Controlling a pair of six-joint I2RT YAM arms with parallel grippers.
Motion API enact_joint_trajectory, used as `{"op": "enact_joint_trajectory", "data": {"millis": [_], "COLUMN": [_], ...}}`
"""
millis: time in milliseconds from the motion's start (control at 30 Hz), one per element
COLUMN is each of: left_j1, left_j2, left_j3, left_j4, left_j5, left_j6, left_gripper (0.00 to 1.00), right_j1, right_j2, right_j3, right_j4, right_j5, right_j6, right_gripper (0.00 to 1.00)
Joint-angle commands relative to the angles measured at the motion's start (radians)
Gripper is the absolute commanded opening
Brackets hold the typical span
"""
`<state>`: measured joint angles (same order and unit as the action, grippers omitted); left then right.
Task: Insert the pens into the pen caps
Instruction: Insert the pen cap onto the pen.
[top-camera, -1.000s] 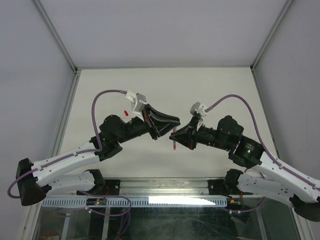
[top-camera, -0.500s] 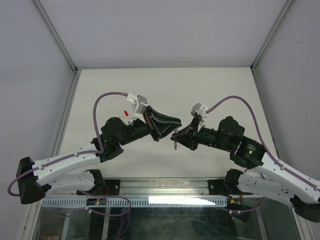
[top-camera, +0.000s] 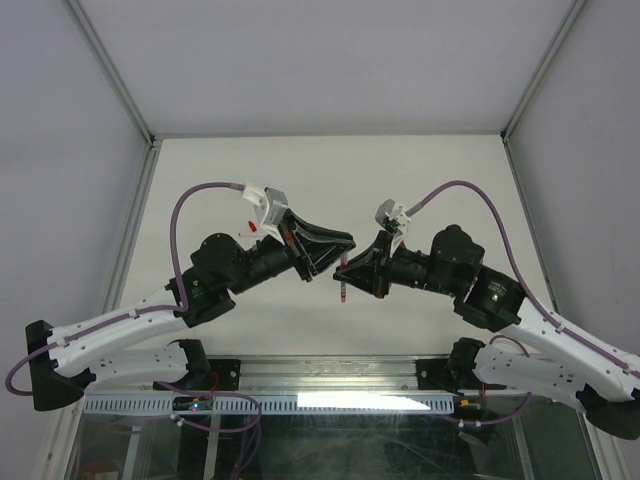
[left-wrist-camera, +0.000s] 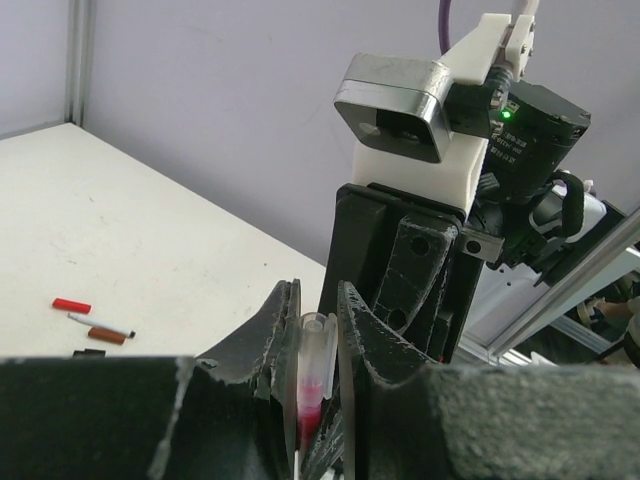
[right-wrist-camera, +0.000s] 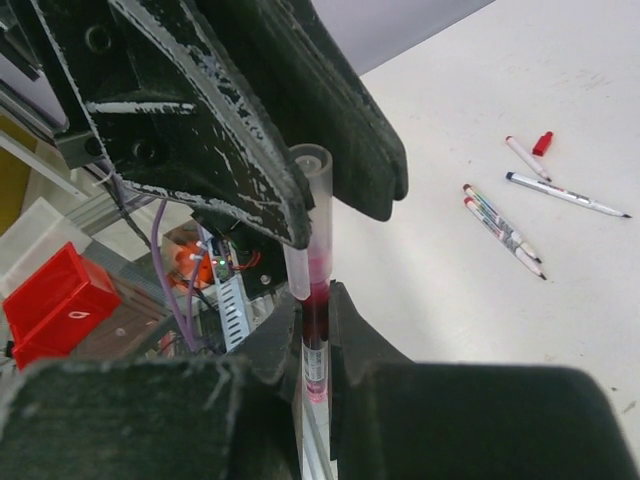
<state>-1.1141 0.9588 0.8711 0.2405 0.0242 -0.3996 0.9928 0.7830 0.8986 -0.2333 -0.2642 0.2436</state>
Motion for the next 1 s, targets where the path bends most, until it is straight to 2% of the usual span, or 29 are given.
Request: {"op": "enact_joint_trajectory", "data": {"millis": [0, 267, 533, 700, 833, 967], "left_j1": [-0.054, -0.053, -0.054, -0.055, -0.047, 0.047], "left_j2": [-0.002, -0.021, -0.033, -0.06, -0.085, -0.107], "left_j3": [-0.013, 0.051, 0.077, 0.092, 0.12, 0.139], "left_j4": [-0.243, -0.19, -0.172, -0.163, -0.243, -0.345], "left_j5": [0.101, 0.075, 0.043, -0.048, -0.255, -0.319], "left_j6": [0.011, 0.016, 0.024, 0.034, 0.055, 0.074], "left_gripper": [0.13, 0.37, 0.54, 0.6, 0.68, 0.71], "right_j1": [-0.034, -0.033, -0.031, -0.031, -0.031, -0.031], "right_j2": [-0.022, -0.015, 0.0, 0.01, 0.015, 0.064], "right_j3": [0.06, -0.027, -0.041, -0.027, -0.027, -0.007], "right_j4": [0.363, 0.414, 0.372, 0.256, 0.13, -0.003], "right_j5": [0.062, -0.016, -0.01, 0.075, 0.234, 0.385], "right_j6": [0.08, 0.182, 0.186, 0.184, 0.211, 0.227], "right_gripper": [0.0, 0.0, 0.0, 0.0, 0.0, 0.0]}}
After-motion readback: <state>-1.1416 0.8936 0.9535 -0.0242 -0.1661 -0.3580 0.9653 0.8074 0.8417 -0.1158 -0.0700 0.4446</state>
